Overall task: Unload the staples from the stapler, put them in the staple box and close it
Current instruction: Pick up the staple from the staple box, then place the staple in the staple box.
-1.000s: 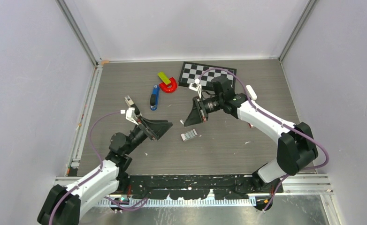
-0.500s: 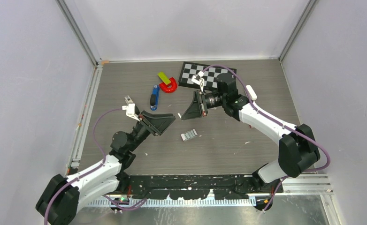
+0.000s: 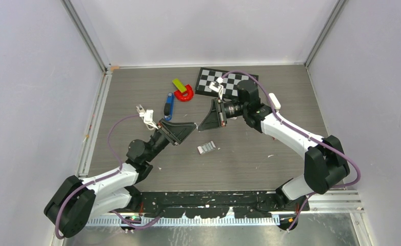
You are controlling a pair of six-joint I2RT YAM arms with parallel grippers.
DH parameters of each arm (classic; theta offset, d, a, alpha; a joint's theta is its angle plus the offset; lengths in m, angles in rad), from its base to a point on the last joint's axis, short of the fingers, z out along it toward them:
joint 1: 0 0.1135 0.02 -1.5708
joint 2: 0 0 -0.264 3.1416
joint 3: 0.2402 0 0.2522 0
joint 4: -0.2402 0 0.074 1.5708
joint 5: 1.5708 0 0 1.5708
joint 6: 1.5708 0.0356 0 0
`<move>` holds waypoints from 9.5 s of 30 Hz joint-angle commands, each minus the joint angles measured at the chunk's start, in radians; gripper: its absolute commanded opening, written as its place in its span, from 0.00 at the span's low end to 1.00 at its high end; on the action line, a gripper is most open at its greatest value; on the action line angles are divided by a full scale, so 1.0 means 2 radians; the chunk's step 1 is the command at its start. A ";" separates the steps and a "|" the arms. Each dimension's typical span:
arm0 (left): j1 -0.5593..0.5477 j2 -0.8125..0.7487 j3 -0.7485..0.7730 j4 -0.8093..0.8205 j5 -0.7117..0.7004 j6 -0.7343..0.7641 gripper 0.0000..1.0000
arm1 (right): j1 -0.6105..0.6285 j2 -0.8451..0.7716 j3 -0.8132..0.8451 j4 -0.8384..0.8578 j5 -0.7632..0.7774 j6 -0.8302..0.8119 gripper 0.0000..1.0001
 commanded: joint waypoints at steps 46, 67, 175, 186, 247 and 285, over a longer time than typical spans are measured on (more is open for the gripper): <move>-0.011 -0.054 0.011 -0.162 -0.074 -0.013 0.04 | -0.107 -0.062 0.057 -0.288 0.082 -0.286 0.95; -0.141 0.057 0.207 -0.591 -0.286 0.018 0.03 | -0.189 -0.074 0.062 -0.342 0.163 -0.345 0.95; -0.194 0.376 0.423 -0.734 -0.475 -0.053 0.06 | -0.197 -0.070 0.059 -0.345 0.137 -0.346 0.95; -0.194 0.377 0.422 -0.726 -0.454 -0.052 0.06 | -0.197 -0.070 0.059 -0.345 0.136 -0.345 0.95; -0.206 0.356 0.415 -0.718 -0.412 -0.070 0.07 | -0.198 -0.072 0.059 -0.345 0.127 -0.344 0.95; -0.209 0.354 0.395 -0.727 -0.411 -0.091 0.08 | -0.198 -0.072 0.059 -0.345 0.124 -0.344 0.95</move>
